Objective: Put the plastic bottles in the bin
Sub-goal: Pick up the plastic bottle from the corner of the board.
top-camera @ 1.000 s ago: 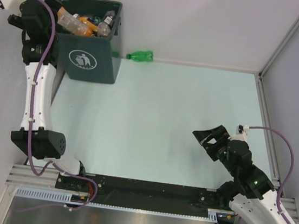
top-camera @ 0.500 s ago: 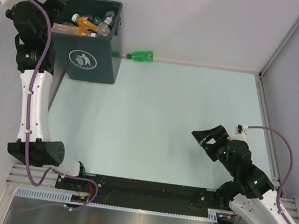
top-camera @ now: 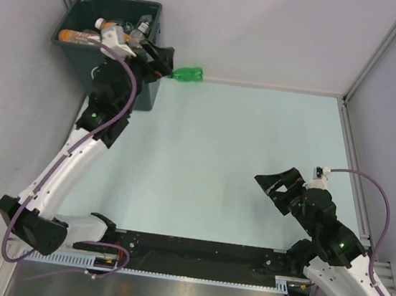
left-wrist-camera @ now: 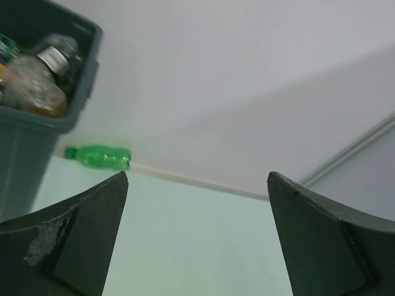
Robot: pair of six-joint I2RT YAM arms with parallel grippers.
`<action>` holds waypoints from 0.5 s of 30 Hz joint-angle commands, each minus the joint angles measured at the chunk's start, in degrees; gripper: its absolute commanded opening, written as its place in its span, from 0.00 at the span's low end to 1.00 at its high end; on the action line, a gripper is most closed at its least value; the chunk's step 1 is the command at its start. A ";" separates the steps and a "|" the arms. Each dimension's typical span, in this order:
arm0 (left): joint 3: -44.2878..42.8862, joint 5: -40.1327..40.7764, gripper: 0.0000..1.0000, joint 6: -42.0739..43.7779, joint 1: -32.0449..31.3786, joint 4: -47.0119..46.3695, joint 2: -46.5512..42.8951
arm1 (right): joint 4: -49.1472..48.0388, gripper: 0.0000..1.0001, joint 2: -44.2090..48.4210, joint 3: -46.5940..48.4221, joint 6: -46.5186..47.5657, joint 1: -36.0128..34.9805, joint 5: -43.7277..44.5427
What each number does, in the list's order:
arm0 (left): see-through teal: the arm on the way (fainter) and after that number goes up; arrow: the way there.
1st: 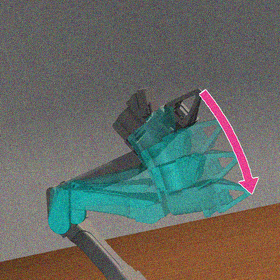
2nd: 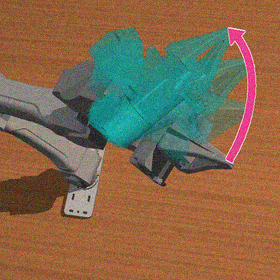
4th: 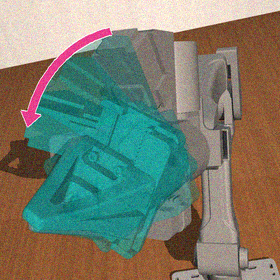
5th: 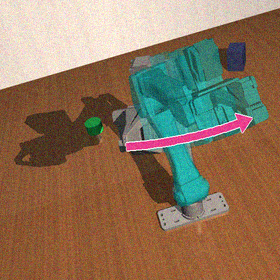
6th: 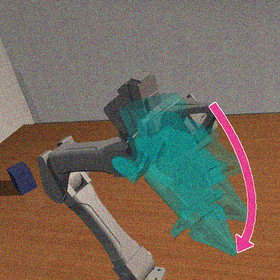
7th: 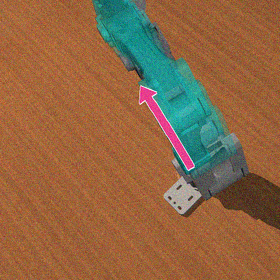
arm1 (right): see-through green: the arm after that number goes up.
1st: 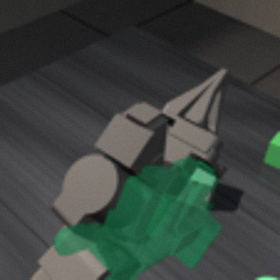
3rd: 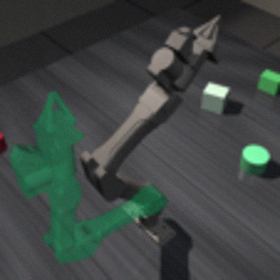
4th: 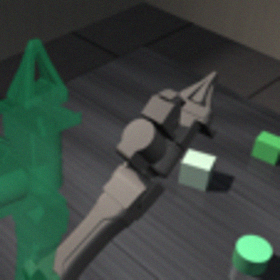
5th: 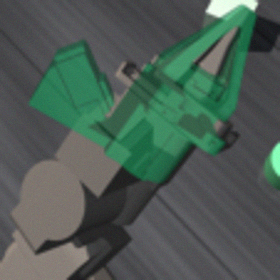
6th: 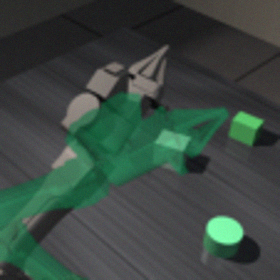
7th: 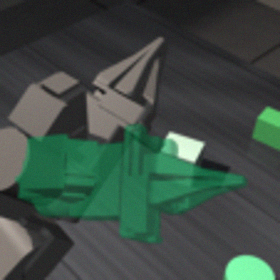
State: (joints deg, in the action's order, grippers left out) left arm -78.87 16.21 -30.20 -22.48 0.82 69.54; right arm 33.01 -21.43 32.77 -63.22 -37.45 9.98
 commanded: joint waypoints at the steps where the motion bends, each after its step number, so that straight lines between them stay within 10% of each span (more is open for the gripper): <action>1: 2.22 2.08 1.00 2.77 -5.64 -5.65 4.01 | 1.79 1.00 2.09 0.27 -0.32 -0.34 0.57; 15: -8.83 5.06 1.00 -16.20 -10.39 -3.18 34.68 | 5.22 1.00 4.30 0.27 -1.82 -0.34 5.66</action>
State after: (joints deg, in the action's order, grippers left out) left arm -82.39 17.89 -38.15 -32.67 -0.78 99.09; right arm 37.50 -17.21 32.73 -64.47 -37.45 12.19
